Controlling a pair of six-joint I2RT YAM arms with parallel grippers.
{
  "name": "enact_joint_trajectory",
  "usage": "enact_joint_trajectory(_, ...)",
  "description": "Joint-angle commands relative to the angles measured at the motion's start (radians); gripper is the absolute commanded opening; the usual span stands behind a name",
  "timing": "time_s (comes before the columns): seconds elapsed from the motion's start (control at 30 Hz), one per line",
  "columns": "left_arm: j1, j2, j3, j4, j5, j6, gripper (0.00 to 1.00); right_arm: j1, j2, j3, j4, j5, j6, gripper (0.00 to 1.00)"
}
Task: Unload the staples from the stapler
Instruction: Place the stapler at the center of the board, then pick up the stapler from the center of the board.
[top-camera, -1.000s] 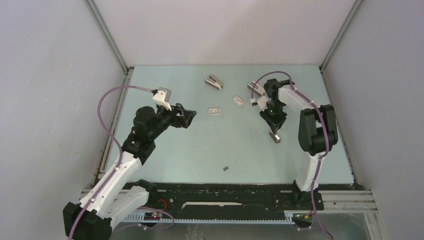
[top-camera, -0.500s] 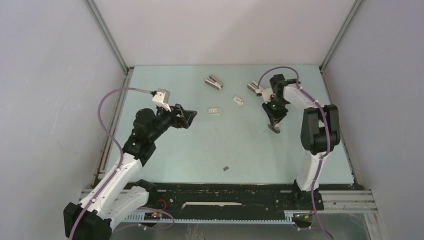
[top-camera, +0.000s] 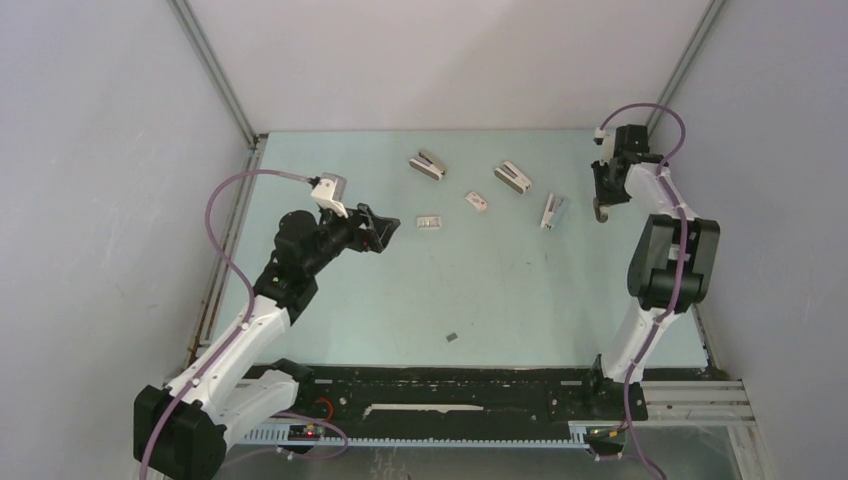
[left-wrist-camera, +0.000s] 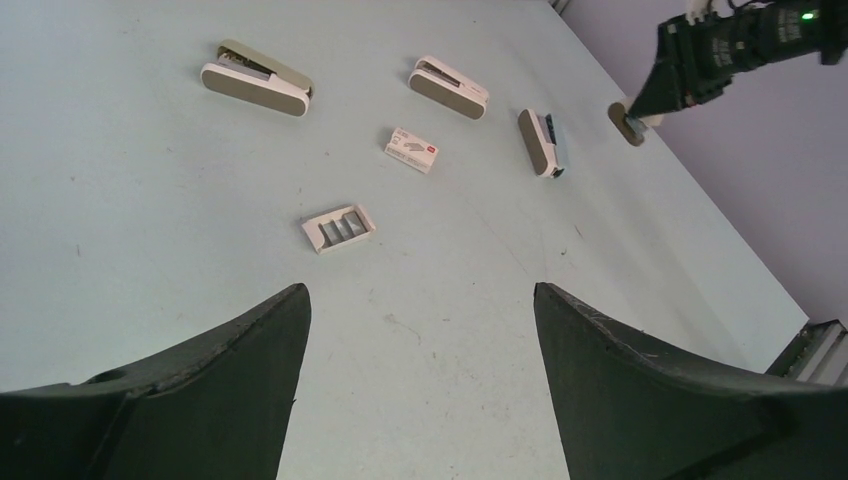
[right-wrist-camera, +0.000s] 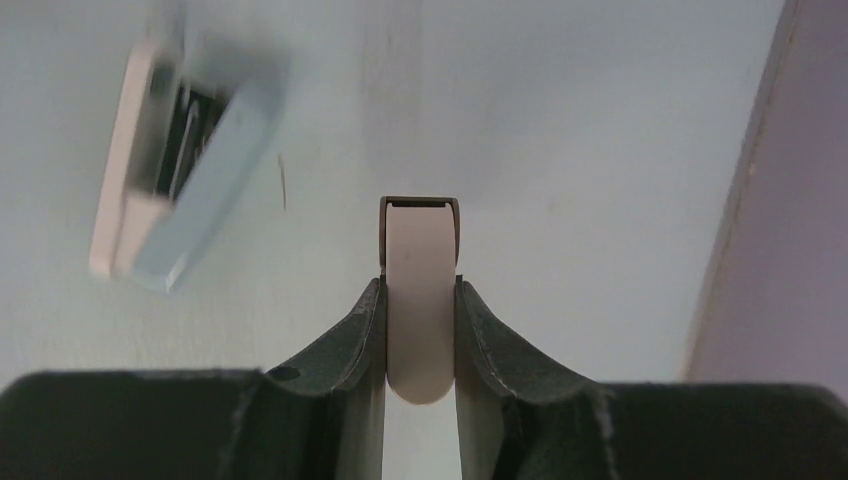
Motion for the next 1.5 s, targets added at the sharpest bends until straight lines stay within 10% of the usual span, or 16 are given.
enact_joint_trajectory(0.0, 0.003, -0.01, 0.076, -0.003, -0.005, 0.019, 0.88, 0.021, 0.139, 0.115, 0.146, 0.082, 0.169, 0.0)
enact_joint_trajectory(0.7, 0.003, 0.014, 0.091, 0.024, -0.011, 0.002, 0.9, 0.014, 0.228, 0.292, 0.055, 0.021, 0.191, 0.63)
enact_joint_trajectory(1.0, 0.004, -0.034, 0.046, 0.073, -0.113, -0.047, 0.93, 0.025, 0.069, 0.17, -0.004, -0.445, 0.199, 0.64)
enact_joint_trajectory(1.47, 0.015, -0.093, -0.113, 0.212, -0.252, -0.268, 1.0, 0.098, 0.175, 0.123, 0.056, -0.144, 0.462, 0.54)
